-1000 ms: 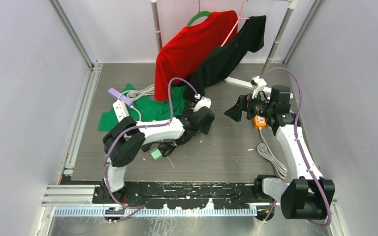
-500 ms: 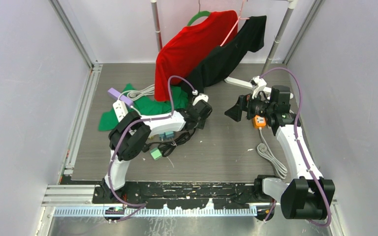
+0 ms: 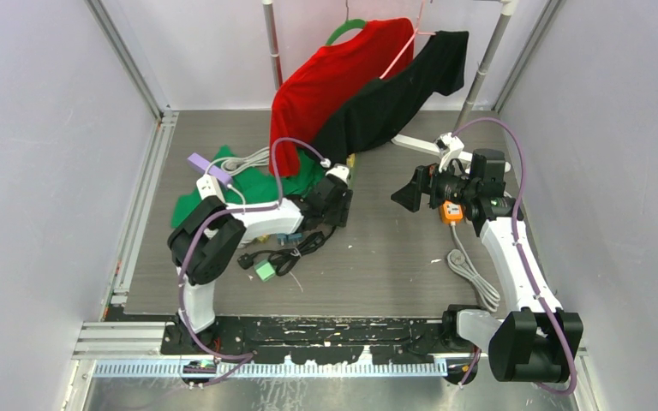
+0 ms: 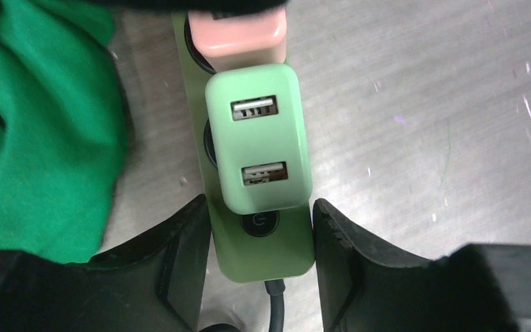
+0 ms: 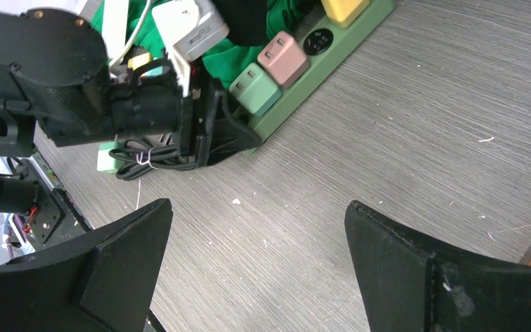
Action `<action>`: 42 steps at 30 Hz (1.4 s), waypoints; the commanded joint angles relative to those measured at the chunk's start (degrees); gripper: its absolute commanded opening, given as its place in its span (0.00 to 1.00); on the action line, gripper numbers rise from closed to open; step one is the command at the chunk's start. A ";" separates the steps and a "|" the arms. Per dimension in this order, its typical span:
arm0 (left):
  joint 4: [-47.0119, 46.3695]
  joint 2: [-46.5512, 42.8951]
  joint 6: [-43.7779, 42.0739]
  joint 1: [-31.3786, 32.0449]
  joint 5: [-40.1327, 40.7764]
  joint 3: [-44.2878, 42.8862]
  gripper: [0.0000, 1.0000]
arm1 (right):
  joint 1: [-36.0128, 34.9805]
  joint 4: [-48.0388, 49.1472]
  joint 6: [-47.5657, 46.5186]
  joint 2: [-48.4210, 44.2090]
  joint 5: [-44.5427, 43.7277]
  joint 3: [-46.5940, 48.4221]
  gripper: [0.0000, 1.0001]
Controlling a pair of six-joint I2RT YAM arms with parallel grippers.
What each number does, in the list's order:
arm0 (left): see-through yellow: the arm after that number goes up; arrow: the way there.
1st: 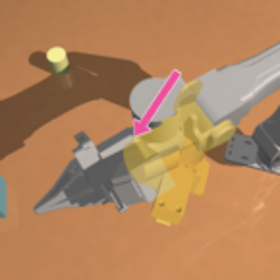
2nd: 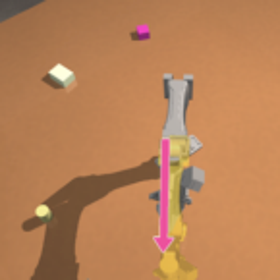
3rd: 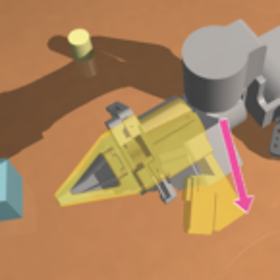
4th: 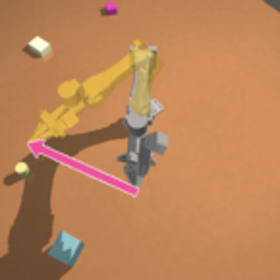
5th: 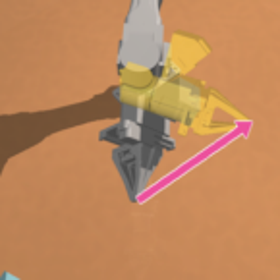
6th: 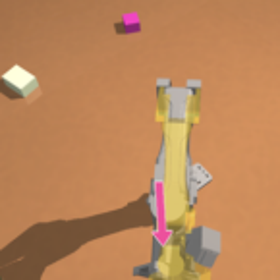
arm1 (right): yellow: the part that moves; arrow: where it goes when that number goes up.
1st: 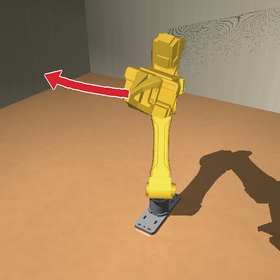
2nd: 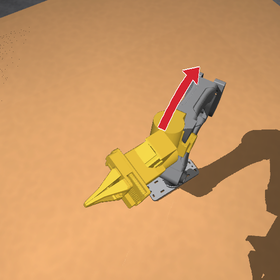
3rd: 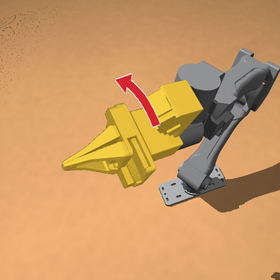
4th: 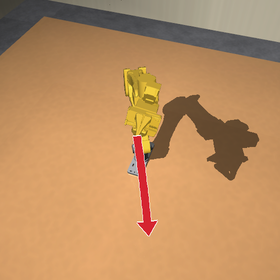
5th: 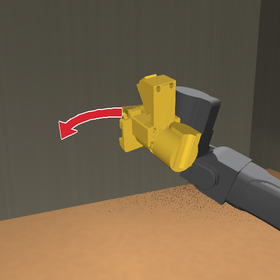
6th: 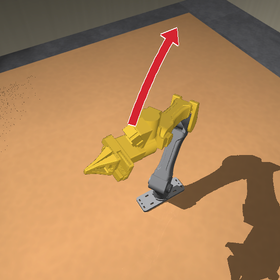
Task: Pull the plug off the socket
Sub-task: Move the socket to the center of the board.
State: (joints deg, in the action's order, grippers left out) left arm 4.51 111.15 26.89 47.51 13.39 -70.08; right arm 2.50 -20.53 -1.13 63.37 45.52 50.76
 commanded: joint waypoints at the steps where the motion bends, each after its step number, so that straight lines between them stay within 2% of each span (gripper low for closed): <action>1: -4.23 -5.91 -6.35 2.78 -7.33 6.97 0.07 | 0.31 2.66 0.16 -1.23 0.45 -0.05 1.00; 6: -11.52 -11.34 -13.72 3.67 -17.08 17.10 0.05 | 0.31 2.52 -0.31 -1.09 0.79 -0.22 1.00; 10: -12.89 -14.53 -20.07 4.29 -24.30 21.77 0.05 | 0.31 2.45 -0.91 -1.09 1.35 -0.40 1.00; 16: -7.34 -16.97 -32.60 9.56 -26.60 23.98 0.06 | 0.31 0.58 -4.23 -1.07 3.61 -0.08 1.00; 20: -2.66 -15.28 -35.39 12.41 -24.77 22.86 0.10 | 0.30 -0.57 -6.42 -1.33 5.67 -0.04 1.00; 21: -2.29 -14.96 -35.37 12.96 -24.46 22.94 0.13 | 0.31 -0.65 -6.65 -1.32 5.99 -0.09 1.00; 25: -4.93 -16.99 -33.00 14.92 -22.59 25.34 0.40 | 0.33 -1.59 -8.06 -1.27 6.11 0.11 1.00; 30: -9.94 -24.02 -28.90 14.92 -20.84 29.13 0.75 | 0.31 -2.13 -9.16 -1.03 6.45 0.08 1.00; 32: -12.69 -27.32 -27.73 14.97 -19.89 31.10 0.84 | 0.35 -2.61 -9.77 -0.97 6.68 0.21 1.00; 41: -22.67 -40.97 -21.05 15.03 -18.42 37.14 0.87 | 0.32 -8.06 -17.67 -1.59 10.23 0.92 1.00; 42: -24.19 -42.53 -20.29 14.96 -18.28 38.14 0.91 | 0.31 -8.32 -18.36 -1.72 10.48 0.85 1.00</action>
State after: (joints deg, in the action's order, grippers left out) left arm -10.33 75.00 2.68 62.24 -4.60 -34.57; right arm 2.50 -26.98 -14.46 63.37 52.86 50.24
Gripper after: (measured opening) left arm 0.865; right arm 0.999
